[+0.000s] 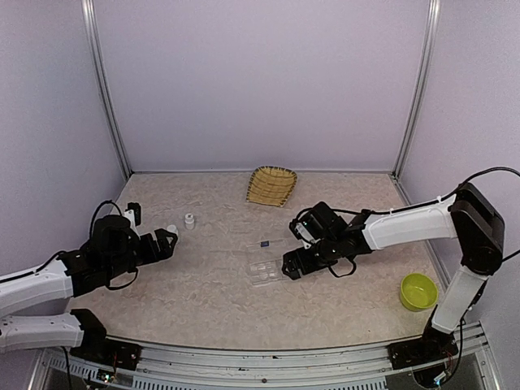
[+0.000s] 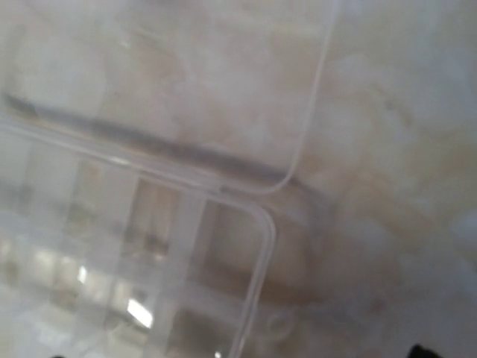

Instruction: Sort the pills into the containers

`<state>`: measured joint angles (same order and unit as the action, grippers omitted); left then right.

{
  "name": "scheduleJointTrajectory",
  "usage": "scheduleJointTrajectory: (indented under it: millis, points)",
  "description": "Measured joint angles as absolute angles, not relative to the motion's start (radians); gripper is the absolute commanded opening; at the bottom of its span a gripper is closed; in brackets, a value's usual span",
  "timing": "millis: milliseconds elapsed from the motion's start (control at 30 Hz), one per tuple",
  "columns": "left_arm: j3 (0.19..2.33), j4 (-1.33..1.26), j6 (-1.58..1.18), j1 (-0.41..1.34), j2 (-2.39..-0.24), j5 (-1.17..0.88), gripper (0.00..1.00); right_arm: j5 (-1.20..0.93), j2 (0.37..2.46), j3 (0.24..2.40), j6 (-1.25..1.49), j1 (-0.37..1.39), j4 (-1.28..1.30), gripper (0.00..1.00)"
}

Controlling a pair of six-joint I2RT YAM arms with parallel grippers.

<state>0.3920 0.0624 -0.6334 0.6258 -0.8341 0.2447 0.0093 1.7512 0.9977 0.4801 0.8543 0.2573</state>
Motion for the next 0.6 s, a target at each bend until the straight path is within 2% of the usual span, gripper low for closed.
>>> scheduleJointTrajectory:
  millis: [233,467,600]
  points:
    - [0.418,0.025,-0.554,0.446,-1.000,0.127,0.97,-0.005,1.615,0.978,0.406,0.843,0.266,1.00]
    - [0.521,0.007,-0.507,0.398,-1.153,0.080,0.83,-0.129,1.438,0.860,0.381,0.724,0.224,1.00]
    - [0.612,-0.001,-0.478,0.398,-1.237,0.088,0.79,-0.152,1.384,0.834,0.366,0.671,0.203,1.00]
